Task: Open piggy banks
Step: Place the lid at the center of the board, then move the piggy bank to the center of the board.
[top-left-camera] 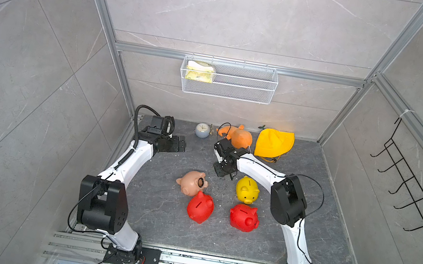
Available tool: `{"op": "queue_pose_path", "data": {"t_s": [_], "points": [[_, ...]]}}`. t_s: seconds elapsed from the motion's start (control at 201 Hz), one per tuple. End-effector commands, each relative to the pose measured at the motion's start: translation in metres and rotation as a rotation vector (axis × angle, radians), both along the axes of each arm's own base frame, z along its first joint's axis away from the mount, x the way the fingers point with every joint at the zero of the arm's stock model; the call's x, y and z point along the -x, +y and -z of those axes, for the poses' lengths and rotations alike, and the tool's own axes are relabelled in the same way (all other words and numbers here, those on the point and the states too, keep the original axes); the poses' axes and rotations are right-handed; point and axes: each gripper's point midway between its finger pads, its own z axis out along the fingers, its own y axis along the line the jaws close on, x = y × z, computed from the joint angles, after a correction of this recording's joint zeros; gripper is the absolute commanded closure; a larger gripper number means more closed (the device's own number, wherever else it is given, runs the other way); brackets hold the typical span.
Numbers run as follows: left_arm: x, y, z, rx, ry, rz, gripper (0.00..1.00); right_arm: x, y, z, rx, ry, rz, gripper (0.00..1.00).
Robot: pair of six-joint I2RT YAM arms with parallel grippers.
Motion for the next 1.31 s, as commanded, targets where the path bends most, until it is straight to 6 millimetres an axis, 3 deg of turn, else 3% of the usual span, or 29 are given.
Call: {"op": "queue_pose_path", "data": {"t_s": [0.0,0.04,0.095,0.109,0.403,0.662,0.846,1.025,1.304], "points": [[0.016,-0.013,-0.024,-0.045,-0.044,0.011,0.00,-0.001,-0.010,-0.055,-0.037,-0.102,0.021,0.44],[0.024,-0.018,-0.020,-0.044,-0.028,0.013,0.00,0.001,-0.015,-0.065,-0.041,-0.126,0.031,0.33],[0.037,-0.021,-0.012,-0.030,0.003,0.003,0.00,0.002,-0.021,-0.077,-0.047,-0.161,0.047,0.03],[0.042,-0.022,-0.010,-0.024,0.011,0.001,0.00,0.002,-0.023,-0.081,-0.050,-0.175,0.054,0.01],[0.112,-0.052,0.023,0.104,0.089,-0.054,0.00,0.014,-0.055,-0.131,-0.099,-0.339,0.149,0.00],[0.144,-0.075,0.044,0.140,0.095,-0.036,0.00,0.023,-0.068,-0.128,-0.127,-0.334,0.230,0.00],[0.146,-0.089,0.071,0.146,0.150,-0.044,0.00,0.033,-0.069,-0.128,-0.201,-0.331,0.215,0.00],[0.137,-0.088,0.096,0.117,0.188,-0.128,0.04,0.047,-0.073,-0.125,-0.225,-0.292,0.215,0.01],[0.104,-0.090,0.108,0.083,0.120,-0.198,0.12,0.086,-0.065,-0.102,-0.339,-0.153,0.165,0.18]]}}
